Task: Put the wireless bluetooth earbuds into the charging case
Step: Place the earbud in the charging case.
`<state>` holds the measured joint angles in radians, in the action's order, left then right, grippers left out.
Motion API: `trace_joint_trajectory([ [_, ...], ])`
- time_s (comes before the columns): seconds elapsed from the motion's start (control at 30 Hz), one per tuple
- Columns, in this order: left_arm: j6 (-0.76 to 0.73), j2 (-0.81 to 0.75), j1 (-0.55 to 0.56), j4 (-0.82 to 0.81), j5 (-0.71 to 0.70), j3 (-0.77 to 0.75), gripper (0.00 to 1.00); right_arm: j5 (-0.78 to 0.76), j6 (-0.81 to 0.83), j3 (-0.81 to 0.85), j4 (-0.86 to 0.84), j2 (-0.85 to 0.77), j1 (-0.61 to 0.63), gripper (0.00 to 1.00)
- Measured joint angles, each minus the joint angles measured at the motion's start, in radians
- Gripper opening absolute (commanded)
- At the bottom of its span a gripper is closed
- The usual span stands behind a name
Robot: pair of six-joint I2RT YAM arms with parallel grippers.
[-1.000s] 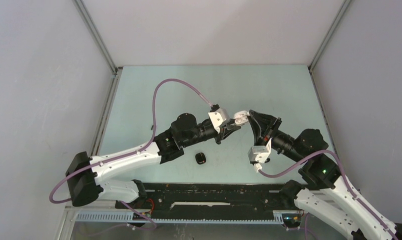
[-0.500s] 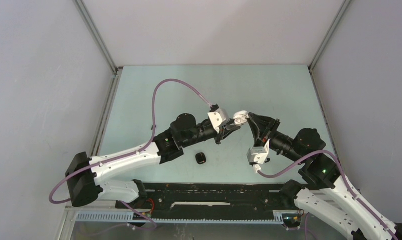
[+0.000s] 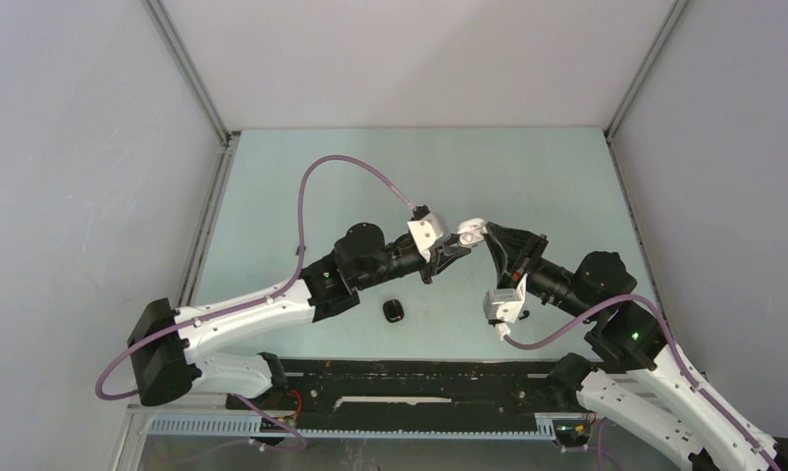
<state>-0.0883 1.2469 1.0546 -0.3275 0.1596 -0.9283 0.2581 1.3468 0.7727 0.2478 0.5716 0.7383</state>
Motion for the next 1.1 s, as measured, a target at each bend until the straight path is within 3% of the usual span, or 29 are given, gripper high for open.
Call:
trace_joint_trajectory([
  [0.63,0.000,0.000,0.000,0.001,0.001,0.000,0.00,0.007,0.000,0.000,0.005,0.019,0.000,0.00],
  [0.77,0.000,0.000,-0.001,0.001,0.001,0.000,0.00,0.006,0.002,0.000,0.008,0.020,0.000,0.20],
  [0.9,0.000,0.000,-0.001,0.001,0.001,0.000,0.00,0.006,0.003,0.000,0.015,0.020,0.000,0.25],
  [1.1,0.000,0.000,-0.001,0.002,0.001,0.003,0.00,0.008,0.001,0.000,0.032,0.020,0.005,0.44],
])
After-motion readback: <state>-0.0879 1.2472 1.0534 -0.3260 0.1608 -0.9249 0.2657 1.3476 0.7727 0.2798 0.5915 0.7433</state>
